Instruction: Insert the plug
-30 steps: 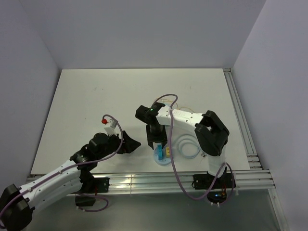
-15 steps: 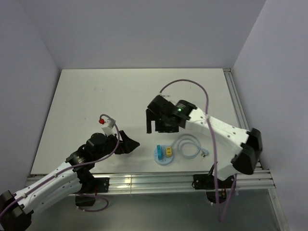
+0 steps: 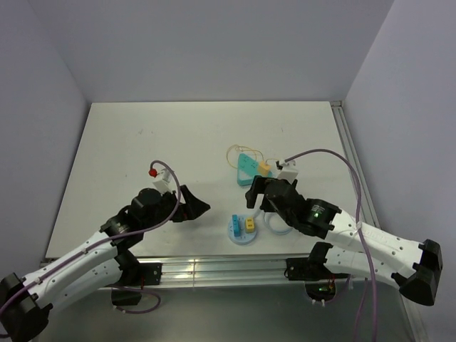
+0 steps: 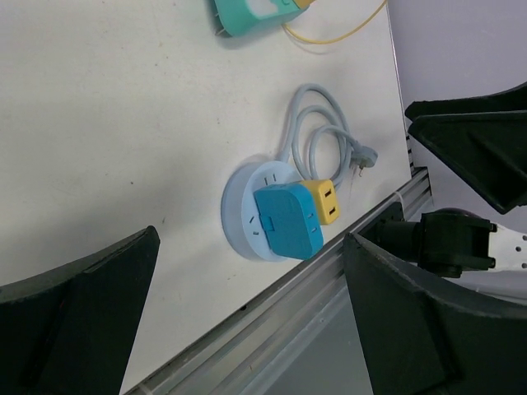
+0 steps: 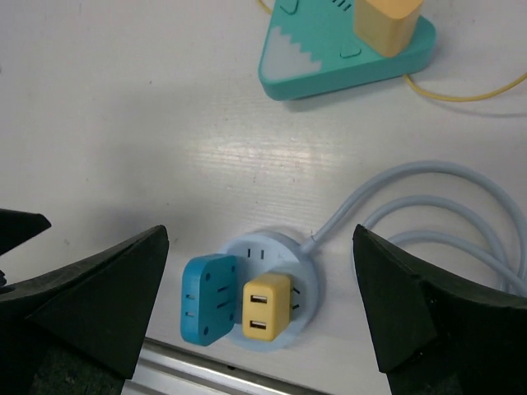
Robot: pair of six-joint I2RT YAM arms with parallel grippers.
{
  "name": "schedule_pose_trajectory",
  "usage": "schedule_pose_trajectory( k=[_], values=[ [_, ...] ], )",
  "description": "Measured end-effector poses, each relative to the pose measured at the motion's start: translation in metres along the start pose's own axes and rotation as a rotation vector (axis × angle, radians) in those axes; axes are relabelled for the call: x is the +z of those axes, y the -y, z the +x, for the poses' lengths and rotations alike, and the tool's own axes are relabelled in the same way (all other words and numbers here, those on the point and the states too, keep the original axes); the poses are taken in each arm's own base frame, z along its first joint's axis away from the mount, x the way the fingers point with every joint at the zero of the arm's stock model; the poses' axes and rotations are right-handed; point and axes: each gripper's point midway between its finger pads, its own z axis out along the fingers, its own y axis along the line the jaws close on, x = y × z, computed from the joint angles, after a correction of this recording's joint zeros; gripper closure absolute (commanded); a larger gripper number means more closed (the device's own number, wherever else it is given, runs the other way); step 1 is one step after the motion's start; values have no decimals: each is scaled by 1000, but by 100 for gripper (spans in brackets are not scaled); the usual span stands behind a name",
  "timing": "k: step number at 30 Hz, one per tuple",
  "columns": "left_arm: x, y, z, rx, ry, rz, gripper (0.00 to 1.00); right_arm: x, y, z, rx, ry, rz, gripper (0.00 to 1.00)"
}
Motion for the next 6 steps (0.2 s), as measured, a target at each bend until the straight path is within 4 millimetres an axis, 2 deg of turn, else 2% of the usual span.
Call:
schedule_pose_trajectory(
  k=[3, 6],
  values=[
    [9, 0, 2, -27, -21, 1, 1, 5, 4, 1, 9, 28, 9, 0],
    [21, -3, 5, -69, -60, 5, 0, 18, 12, 11, 10, 11, 27, 0]
  ],
)
